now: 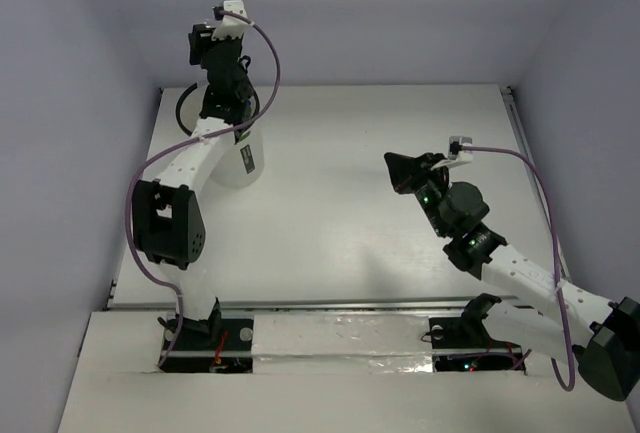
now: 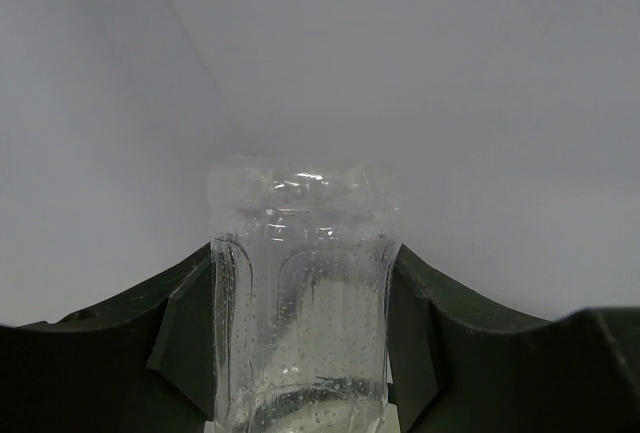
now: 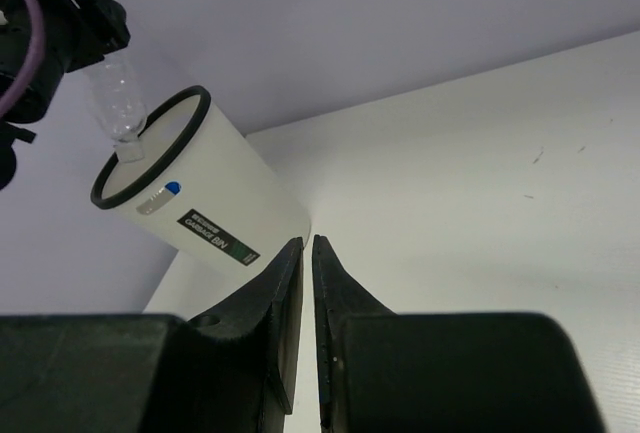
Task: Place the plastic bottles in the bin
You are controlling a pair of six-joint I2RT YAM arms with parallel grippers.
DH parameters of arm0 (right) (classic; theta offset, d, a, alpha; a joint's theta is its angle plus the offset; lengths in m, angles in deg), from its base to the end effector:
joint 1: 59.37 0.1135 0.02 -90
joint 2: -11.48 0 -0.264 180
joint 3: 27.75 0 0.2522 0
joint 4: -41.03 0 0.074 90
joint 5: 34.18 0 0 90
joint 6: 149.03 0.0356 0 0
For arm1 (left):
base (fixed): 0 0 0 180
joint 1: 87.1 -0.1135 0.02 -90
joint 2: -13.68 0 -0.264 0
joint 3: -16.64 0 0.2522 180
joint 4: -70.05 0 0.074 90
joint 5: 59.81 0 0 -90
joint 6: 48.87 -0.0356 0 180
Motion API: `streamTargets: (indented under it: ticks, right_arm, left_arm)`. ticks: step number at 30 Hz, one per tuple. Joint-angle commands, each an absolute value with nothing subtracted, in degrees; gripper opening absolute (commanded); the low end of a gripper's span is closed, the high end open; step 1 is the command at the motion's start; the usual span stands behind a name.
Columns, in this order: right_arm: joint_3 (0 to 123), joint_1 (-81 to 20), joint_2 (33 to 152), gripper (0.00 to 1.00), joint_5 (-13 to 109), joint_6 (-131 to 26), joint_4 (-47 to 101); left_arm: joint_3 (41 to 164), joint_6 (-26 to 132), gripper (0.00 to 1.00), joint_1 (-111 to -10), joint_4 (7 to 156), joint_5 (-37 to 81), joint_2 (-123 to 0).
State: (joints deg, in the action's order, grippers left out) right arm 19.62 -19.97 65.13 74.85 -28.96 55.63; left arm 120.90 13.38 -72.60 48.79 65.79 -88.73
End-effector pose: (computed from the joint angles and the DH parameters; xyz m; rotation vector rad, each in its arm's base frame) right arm 0.1779 0.1311 0.3141 0.1624 1.4690 0.7565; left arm 0.4152 -0.0860 0.4199 -0.1059 1.2612 0.5619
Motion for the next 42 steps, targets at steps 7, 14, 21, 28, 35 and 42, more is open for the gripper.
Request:
streamTargets:
  ticks: [7,14,21,28,35,42]
  right_arm:
    - [19.1,-20.1,63.6,0.14,75.7,-29.3,59.6]
    - [19.5,-20.1,64.0,0.14,76.8,-29.9,58.8]
    - [19.7,-20.1,64.7,0.14,77.4,-30.1,58.8]
    - [20.1,-20.1,65.6,0.14,77.4,-30.2,58.3]
    - [20.1,-20.1,65.9,0.14,77.5,-30.2,58.3]
    - [19.8,-20.1,64.9,0.15,78.8,-30.5,58.1]
  left_arm:
    - [111.5,1.1,0.36,-73.0,32.1,66.8,-87.6]
    - [106.5,6.3,0.52,-73.0,31.3,67.8,-85.7]
    - [106.7,10.9,0.86,-73.0,35.3,66.8,-81.8]
    - [109.8,20.1,0.99,-73.0,42.3,63.6,-75.4]
    - [114.0,32.4,0.99,-73.0,51.4,56.1,-69.2]
    - [112.1,40.1,0.99,-73.0,55.6,52.4,-63.3]
